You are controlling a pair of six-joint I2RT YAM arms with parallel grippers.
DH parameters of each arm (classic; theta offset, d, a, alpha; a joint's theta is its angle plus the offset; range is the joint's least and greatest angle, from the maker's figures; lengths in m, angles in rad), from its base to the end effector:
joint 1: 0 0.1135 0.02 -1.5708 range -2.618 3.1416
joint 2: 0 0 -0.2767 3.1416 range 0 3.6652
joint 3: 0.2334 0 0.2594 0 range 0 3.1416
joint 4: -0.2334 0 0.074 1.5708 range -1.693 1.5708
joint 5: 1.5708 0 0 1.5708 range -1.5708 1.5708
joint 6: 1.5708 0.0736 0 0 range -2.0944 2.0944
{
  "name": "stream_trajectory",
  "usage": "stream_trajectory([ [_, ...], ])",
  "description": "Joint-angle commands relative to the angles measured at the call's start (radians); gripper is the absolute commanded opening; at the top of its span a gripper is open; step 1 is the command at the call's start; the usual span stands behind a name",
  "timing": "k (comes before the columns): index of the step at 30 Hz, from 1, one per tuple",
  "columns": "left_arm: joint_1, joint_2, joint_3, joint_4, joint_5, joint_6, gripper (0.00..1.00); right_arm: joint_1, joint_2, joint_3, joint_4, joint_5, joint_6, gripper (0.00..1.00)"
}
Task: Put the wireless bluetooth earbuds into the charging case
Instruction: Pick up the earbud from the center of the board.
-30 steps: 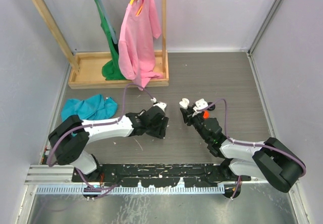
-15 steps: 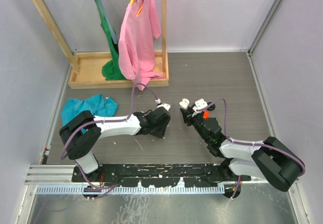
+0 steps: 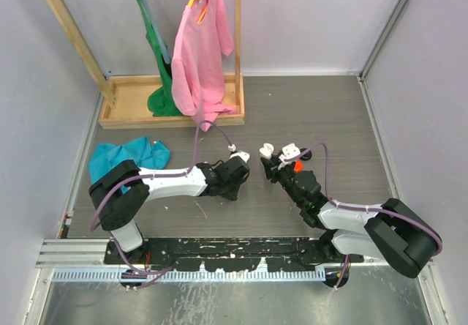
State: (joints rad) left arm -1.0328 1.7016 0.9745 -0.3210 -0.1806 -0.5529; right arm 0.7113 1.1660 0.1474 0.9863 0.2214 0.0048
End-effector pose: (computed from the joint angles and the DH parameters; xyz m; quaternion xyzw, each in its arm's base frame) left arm 0.1946 -0.3003 0.1381 0.2060 0.9401 -0.1222 0.2427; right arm 0.1925 0.1446 0.1797 -0.1749 0.6965 0.1679 0.6753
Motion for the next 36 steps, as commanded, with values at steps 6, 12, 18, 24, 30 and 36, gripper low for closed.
stream_trajectory([
  [6, -0.005, -0.136, 0.001, -0.054, -0.129, 0.119, 0.15, 0.004, 0.001, 0.023, 0.086, -0.109, -0.02, 0.01],
  [12, -0.004, -0.251, 0.023, -0.099, -0.201, 0.249, 0.14, 0.004, 0.005, 0.013, 0.131, -0.192, -0.03, 0.01],
  [18, -0.008, -0.371, 0.024, -0.074, -0.243, 0.396, 0.14, 0.004, 0.01, 0.009, 0.174, -0.322, -0.03, 0.01],
  [24, -0.026, -0.505, -0.013, 0.038, -0.233, 0.536, 0.12, 0.004, 0.027, 0.015, 0.204, -0.411, -0.013, 0.01],
  [30, -0.07, -0.559, -0.066, 0.197, -0.234, 0.667, 0.11, 0.005, 0.035, 0.007, 0.244, -0.457, -0.001, 0.01],
  [36, -0.108, -0.548, -0.084, 0.316, -0.235, 0.772, 0.11, 0.005, 0.065, -0.001, 0.324, -0.531, 0.016, 0.01],
])
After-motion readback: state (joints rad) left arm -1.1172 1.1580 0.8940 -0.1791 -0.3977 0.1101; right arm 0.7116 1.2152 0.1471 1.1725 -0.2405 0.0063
